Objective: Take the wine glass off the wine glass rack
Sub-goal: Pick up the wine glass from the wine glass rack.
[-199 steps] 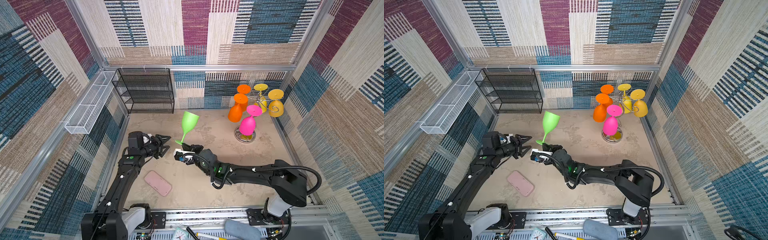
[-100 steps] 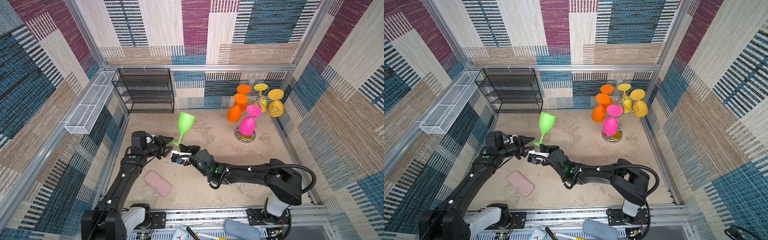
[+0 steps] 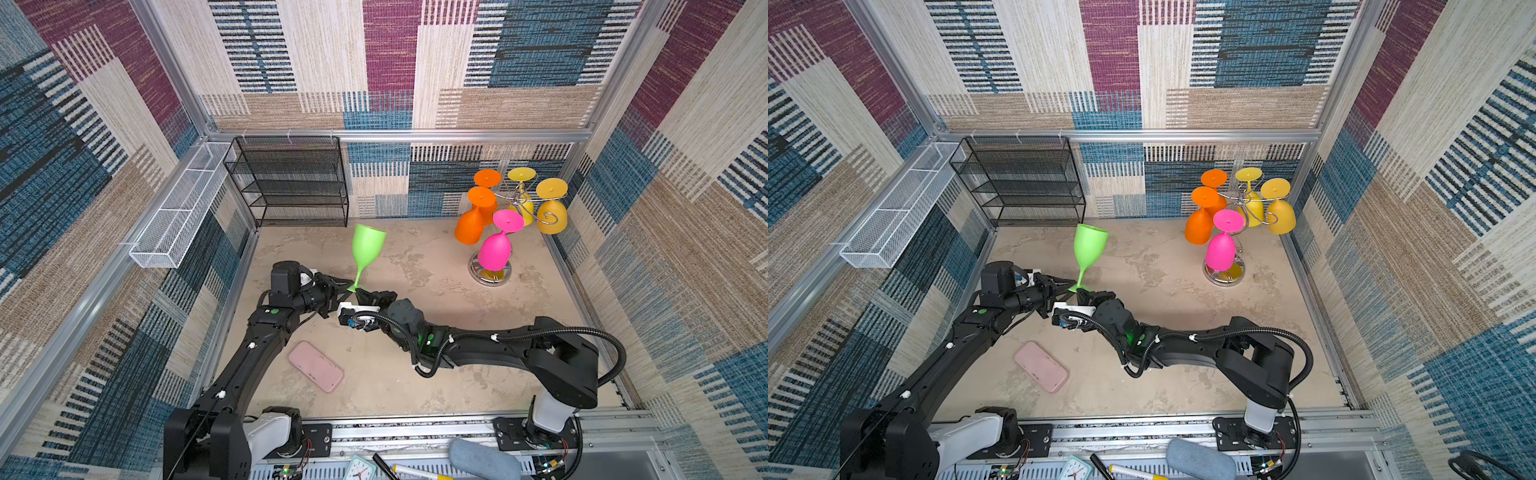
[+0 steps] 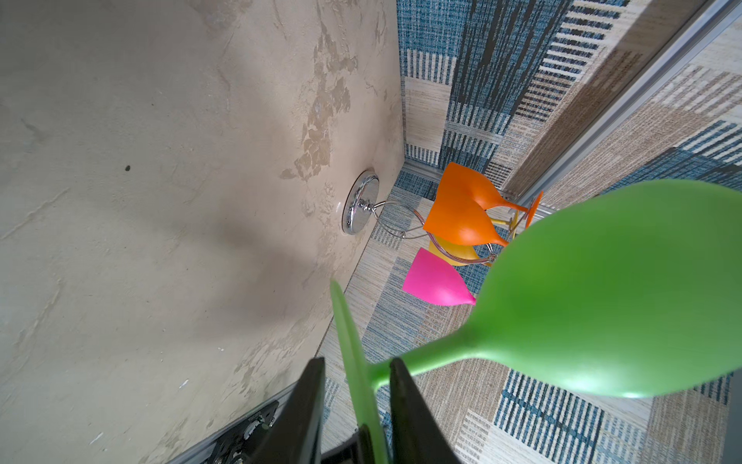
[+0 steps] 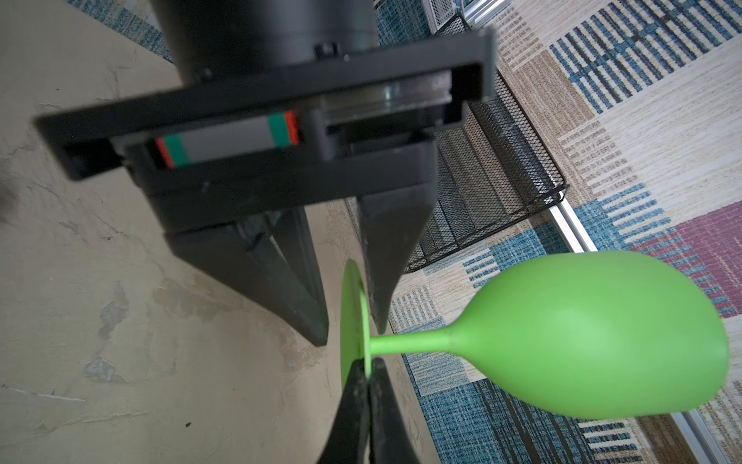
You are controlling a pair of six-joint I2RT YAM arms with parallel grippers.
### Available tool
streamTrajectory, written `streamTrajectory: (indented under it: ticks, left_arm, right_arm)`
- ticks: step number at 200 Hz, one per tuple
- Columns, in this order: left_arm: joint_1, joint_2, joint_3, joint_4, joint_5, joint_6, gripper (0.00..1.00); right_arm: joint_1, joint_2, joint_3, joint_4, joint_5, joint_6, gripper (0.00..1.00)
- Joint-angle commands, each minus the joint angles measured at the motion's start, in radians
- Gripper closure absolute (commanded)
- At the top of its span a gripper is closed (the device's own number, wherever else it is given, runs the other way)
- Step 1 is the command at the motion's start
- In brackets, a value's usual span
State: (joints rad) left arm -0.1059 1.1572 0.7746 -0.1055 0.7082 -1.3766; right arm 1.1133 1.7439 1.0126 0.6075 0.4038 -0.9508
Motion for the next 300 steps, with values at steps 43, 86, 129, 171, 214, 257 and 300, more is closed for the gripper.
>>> streamTrajectory:
  ticks: [43,86,129,171,214,257,300]
  left_arm:
    - [-0.001,0.006,-0.01,0.035,-0.026,0.013,0.88]
    - [-0.002,0.002,-0.001,0.034,-0.036,0.016,1.0]
    - [-0.001,-0.011,0.0,0.033,-0.04,0.019,1.0]
    - [0.0,-0.021,-0.02,0.089,-0.038,-0.007,1.0]
    - [0.0,0.04,-0.063,0.269,0.014,-0.076,1.0]
    - [0.005,0.135,-0.076,0.444,0.058,-0.061,1.0]
    - [0.008,0.234,-0.095,0.652,0.11,-0.065,1.0]
  right_arm:
    - [0.004,0.01,0.005,0.026,0.017,-0.016,1.0]
    - [0.005,0.009,0.009,0.036,0.022,-0.021,1.0]
    - [0.006,-0.011,0.023,0.025,0.04,0.027,0.75]
    - [0.006,-0.11,0.017,-0.063,0.021,0.141,0.47]
    - [0.006,-0.245,0.056,-0.317,-0.058,0.362,0.32]
    - [0.005,-0.333,0.124,-0.517,-0.135,0.598,0.27]
    - [-0.057,-0.361,0.297,-0.703,-0.294,0.88,0.35]
